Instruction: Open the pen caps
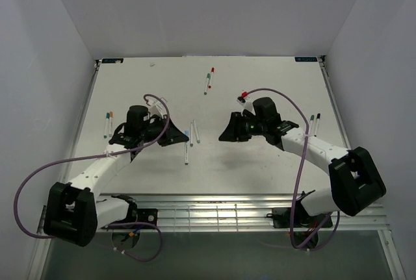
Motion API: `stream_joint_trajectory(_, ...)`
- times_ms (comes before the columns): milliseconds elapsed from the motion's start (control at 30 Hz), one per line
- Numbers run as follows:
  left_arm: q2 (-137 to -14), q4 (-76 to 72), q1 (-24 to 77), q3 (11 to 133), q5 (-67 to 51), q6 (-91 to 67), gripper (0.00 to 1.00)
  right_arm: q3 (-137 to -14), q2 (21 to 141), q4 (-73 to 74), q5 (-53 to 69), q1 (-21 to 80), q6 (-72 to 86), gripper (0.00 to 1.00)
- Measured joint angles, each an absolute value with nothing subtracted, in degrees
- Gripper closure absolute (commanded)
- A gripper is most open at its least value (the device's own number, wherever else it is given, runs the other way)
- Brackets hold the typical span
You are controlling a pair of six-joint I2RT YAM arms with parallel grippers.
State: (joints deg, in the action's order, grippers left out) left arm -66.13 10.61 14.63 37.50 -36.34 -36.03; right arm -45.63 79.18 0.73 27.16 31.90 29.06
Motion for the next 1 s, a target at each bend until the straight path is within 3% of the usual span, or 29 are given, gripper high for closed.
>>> stream_joint_trajectory(300,-68.36,-3.7,25.63,35.97,-43.16,-37.12,1.0,-45.74,82.59,-14.55,33.3,31.92,40.53,0.53)
stream_joint_trajectory(1000,-71.85,-8.99,27.24,36.56,-42.87,-39.88,1.0,-45.52,83.22,-24.67,33.39,36.29,46.3,0.57)
